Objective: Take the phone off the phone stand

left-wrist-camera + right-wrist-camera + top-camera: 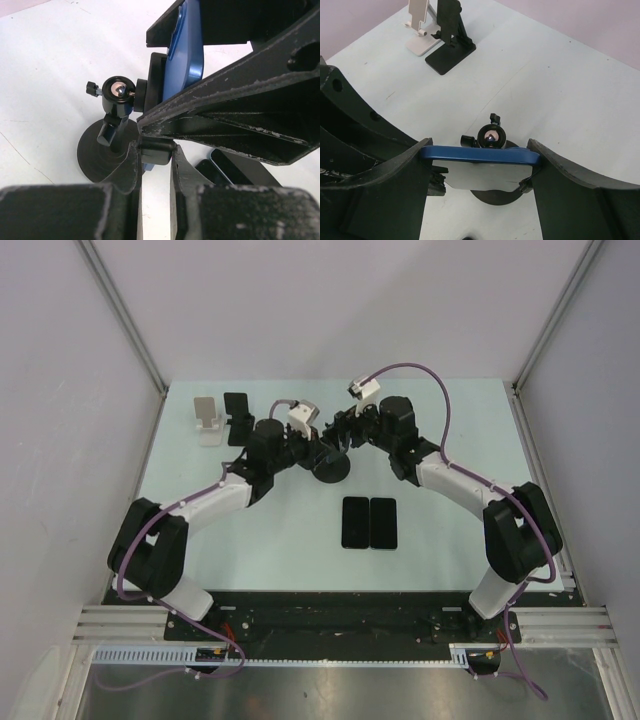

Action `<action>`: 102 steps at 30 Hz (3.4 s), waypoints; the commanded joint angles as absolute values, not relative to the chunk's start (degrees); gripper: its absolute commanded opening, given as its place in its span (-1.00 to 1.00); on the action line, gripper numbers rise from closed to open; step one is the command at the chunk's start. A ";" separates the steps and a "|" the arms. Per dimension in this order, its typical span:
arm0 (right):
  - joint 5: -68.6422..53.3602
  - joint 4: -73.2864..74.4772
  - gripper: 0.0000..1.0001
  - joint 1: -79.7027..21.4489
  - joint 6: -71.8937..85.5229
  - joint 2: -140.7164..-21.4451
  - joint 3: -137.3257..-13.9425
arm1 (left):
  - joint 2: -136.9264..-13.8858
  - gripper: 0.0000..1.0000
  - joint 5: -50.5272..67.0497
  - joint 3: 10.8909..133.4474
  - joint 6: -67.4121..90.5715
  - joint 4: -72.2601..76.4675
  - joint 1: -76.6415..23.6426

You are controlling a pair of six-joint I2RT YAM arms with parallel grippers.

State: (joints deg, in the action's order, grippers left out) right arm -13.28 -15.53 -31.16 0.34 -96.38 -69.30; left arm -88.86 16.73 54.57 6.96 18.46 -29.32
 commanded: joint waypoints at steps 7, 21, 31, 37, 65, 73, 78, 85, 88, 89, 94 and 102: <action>-18.01 -7.38 -1.00 -26.02 -4.92 -94.57 -68.55 | -86.57 -1.00 24.15 56.07 12.13 19.86 -21.72; -28.21 -8.00 -1.00 -23.20 -3.25 -93.61 -68.55 | -87.10 -0.99 33.22 56.08 18.37 20.74 -17.05; -24.17 -9.49 -1.00 -26.80 -0.71 -92.11 -68.55 | -79.20 -0.22 24.97 50.02 9.07 19.87 -22.41; -25.05 -12.48 -1.00 -28.91 2.46 -91.58 -68.64 | -76.91 0.51 18.91 47.99 4.05 18.02 -25.83; -22.68 -6.86 -1.00 -38.23 1.50 -89.74 -68.91 | -63.20 -0.99 8.70 37.71 6.76 10.99 -30.59; -15.30 -7.56 -0.04 -40.25 3.78 -88.95 -68.99 | -62.31 -0.99 7.83 36.83 9.14 10.90 -32.16; -9.60 -8.61 0.53 -43.24 5.10 -90.08 -68.99 | -61.70 -1.00 5.98 37.18 9.67 10.81 -34.27; -5.98 -8.17 0.67 -45.97 5.10 -92.19 -68.73 | -60.65 -0.99 4.75 36.83 11.25 10.81 -35.24; -5.19 -8.70 0.75 -46.23 5.54 -92.37 -67.77 | -59.94 -0.99 3.52 36.48 12.04 10.90 -35.16; -5.10 -8.96 0.80 -46.23 5.71 -92.37 -67.50 | -59.51 -1.00 3.25 36.30 12.39 10.90 -35.24; -10.62 -10.89 0.86 -45.97 5.28 -93.42 -67.24 | -59.41 -0.99 4.21 36.12 13.18 11.33 -35.24; -17.22 -13.71 0.48 -45.09 4.83 -95.80 -67.32 | -58.80 -0.97 5.98 34.54 15.21 13.36 -35.16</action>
